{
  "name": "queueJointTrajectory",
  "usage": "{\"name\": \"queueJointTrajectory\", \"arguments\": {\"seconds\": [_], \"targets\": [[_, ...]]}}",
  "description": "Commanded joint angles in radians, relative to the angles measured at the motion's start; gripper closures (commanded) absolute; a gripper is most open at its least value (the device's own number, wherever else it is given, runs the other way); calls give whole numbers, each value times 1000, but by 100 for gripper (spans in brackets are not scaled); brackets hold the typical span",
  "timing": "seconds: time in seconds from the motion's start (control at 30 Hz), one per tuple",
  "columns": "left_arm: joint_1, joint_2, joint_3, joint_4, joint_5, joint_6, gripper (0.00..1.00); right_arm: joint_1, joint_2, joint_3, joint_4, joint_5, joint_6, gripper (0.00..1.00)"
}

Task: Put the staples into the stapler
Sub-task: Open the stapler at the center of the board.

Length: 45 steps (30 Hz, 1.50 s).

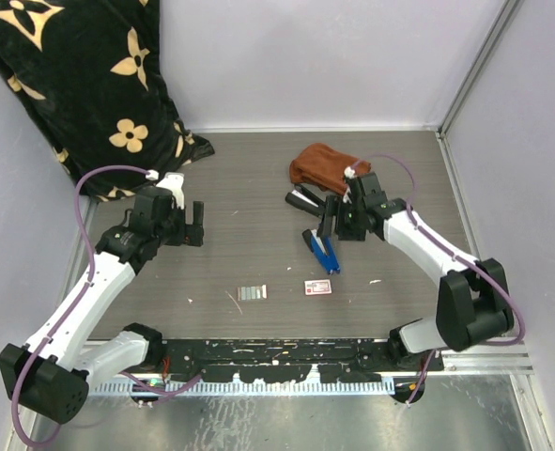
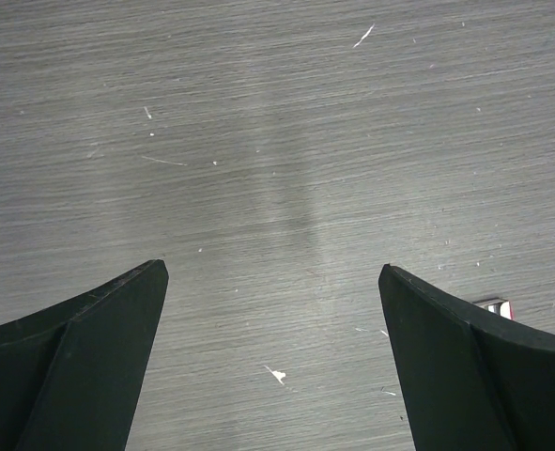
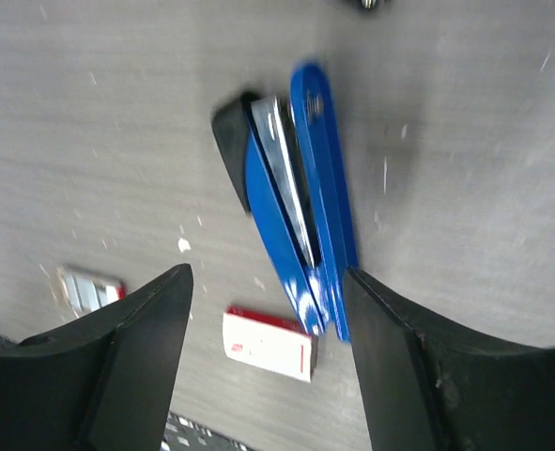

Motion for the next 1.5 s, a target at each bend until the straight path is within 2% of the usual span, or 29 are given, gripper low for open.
{"name": "queueJointTrajectory", "arguments": {"seconds": [0.0, 0.3, 0.57, 0.87, 1.23, 1.47], "targets": [[2, -3, 14, 13, 4, 9, 2, 4, 101, 185, -48, 132, -23, 31], [3, 8, 16, 12, -14, 14, 2, 6, 276, 331, -48, 174, -80, 49], [3, 31, 25, 1, -10, 15, 2, 55, 398, 420, -58, 202, -107, 52], [3, 28, 23, 5, -8, 17, 2, 109, 488, 491, -104, 314, -121, 63], [3, 28, 23, 6, 10, 15, 2, 119, 504, 458, -131, 399, -117, 68], [3, 30, 24, 7, 12, 15, 2, 119, 480, 451, -137, 398, -106, 64]]}}
